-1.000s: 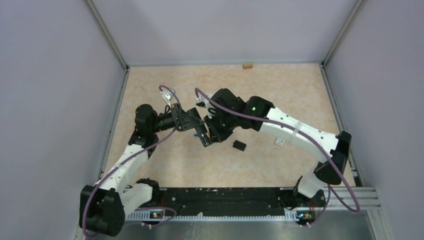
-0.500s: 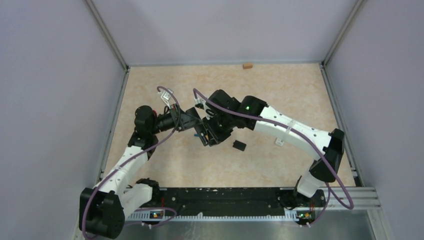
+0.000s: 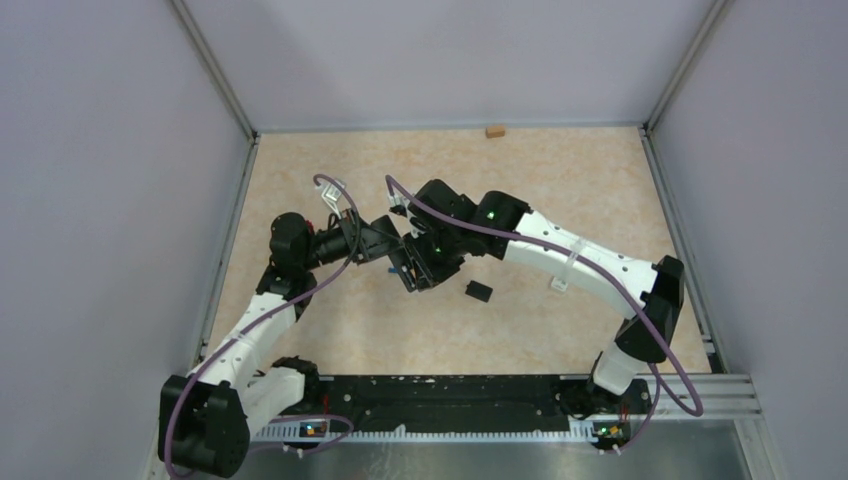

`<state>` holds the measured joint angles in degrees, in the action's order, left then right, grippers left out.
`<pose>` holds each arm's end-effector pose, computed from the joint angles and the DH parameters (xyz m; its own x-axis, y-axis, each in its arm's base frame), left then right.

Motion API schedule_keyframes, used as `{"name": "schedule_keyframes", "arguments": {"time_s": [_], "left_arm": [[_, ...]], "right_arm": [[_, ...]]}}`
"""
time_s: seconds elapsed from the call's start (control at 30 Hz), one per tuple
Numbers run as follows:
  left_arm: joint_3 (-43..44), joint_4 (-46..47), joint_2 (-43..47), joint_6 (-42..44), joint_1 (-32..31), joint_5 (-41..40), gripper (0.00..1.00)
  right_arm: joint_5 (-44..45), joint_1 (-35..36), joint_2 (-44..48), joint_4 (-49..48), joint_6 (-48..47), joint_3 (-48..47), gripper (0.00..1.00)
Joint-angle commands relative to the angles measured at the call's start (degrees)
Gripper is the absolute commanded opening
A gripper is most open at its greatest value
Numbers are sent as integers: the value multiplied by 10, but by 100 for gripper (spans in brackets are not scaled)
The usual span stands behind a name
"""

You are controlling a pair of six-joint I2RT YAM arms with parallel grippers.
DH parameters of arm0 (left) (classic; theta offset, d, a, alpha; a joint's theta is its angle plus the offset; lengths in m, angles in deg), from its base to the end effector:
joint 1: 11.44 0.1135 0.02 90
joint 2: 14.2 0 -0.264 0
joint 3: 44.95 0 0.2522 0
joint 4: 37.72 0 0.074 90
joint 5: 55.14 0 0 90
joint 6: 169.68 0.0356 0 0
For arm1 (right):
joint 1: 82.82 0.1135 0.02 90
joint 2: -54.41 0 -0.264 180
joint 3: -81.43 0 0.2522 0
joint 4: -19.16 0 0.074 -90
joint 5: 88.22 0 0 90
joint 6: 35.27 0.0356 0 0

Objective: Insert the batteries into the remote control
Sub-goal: Load the battery into the remote control.

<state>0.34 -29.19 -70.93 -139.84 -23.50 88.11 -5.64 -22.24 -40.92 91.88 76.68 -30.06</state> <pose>0.2068 -0.0733 0.2794 -0.8119 -0.3572 -0.4617 0.4085 0.2172 -0.8865 0.1664 0.3045 0.3553 -0.7161 -0.5153 -0.4708 -0.6803 0.6660 0.3059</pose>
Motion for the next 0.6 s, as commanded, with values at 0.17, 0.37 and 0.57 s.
{"name": "schedule_keyframes", "arguments": {"time_s": [0.17,0.37,0.57], "left_arm": [[2,28,20,-29,-2,4,0],[-2,21,16,-32,-2,-2,0],[-1,17,13,-45,-2,-14,0]], "right_arm": [[17,4,-6,-24,8,-28,24],[24,-1,2,-33,24,-20,24],[14,-12,29,-64,52,-4,29]]}}
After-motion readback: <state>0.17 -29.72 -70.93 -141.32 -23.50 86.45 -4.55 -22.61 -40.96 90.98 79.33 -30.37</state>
